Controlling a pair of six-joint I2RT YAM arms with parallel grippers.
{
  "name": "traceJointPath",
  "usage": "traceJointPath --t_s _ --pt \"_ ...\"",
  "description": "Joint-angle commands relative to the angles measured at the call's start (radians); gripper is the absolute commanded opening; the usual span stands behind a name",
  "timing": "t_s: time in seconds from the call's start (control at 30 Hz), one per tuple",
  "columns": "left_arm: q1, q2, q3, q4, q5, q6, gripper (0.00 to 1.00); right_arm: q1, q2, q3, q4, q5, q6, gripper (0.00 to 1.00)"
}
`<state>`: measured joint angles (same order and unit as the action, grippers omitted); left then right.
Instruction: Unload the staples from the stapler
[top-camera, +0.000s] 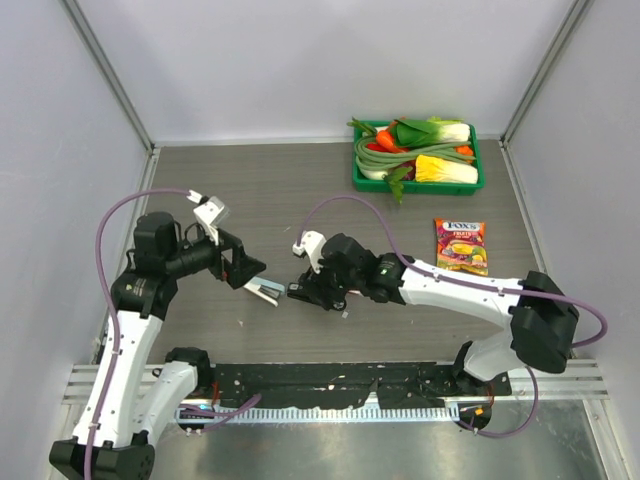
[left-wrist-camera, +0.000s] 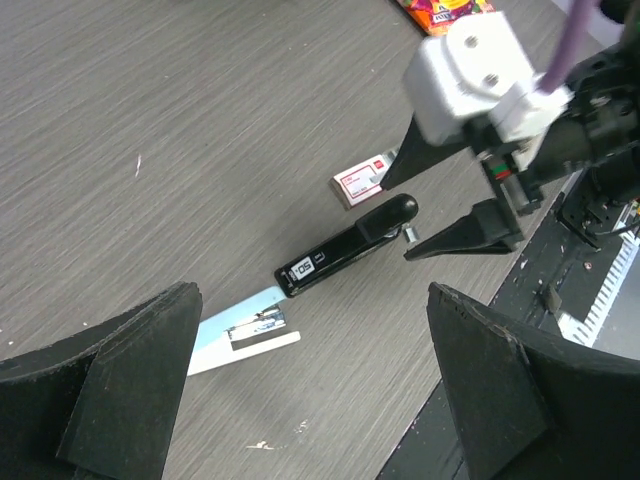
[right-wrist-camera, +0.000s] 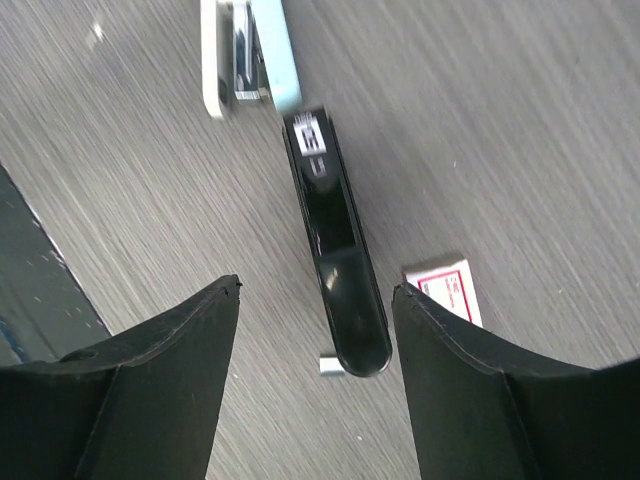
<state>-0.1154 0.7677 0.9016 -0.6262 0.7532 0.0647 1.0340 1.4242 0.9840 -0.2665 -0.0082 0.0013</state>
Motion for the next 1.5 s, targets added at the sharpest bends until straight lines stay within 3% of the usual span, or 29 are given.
traceJointPath --t_s 0.0,0.2,0.33,0.63,0.73,0.77,0.83,1.1,1.17,1.33,1.47 --pt "0.005 -0.030 -0.016 -0.001 0.052 0.030 1.00 -0.003 0.050 0.028 -0.102 0.004 -0.083 0.68" --pt "0.005 -0.059 -0.101 -0.003 0.147 0.089 1.00 -0.020 0.111 0.025 -0.089 0.004 -0.095 0.66" --pt "0.003 -0.018 -0.096 -0.085 0.124 0.168 1.00 -0.029 0.136 0.033 -0.059 0.042 -0.092 0.62" --pt "0.002 -0.004 -0.107 -0.102 0.169 0.251 1.00 -0.032 0.176 0.047 -0.027 0.054 -0.106 0.56" --pt "-0.007 0.039 -0.119 -0.099 0.160 0.311 1.00 -0.038 0.199 0.054 -0.023 0.057 -0.084 0.43" --pt "-0.010 0.048 -0.122 -0.099 0.152 0.323 1.00 -0.041 0.199 0.054 -0.020 0.072 -0.077 0.33" --pt "-0.013 0.062 -0.127 -0.098 0.141 0.372 1.00 -0.049 0.180 0.042 0.001 0.083 -0.063 0.28" --pt "-0.059 0.148 -0.119 -0.040 0.022 0.477 1.00 -0.071 0.131 0.031 -0.005 0.045 -0.035 0.24" --pt "-0.076 0.162 -0.125 -0.029 -0.008 0.501 1.00 -0.069 0.113 0.018 0.013 0.077 -0.021 0.18" --pt "-0.181 0.222 -0.127 0.020 -0.181 0.512 1.00 -0.106 0.012 -0.028 0.130 0.116 0.064 0.06" --pt "-0.285 0.277 -0.101 -0.018 -0.285 0.532 1.00 -0.126 -0.082 -0.050 0.162 0.112 0.135 0.03"
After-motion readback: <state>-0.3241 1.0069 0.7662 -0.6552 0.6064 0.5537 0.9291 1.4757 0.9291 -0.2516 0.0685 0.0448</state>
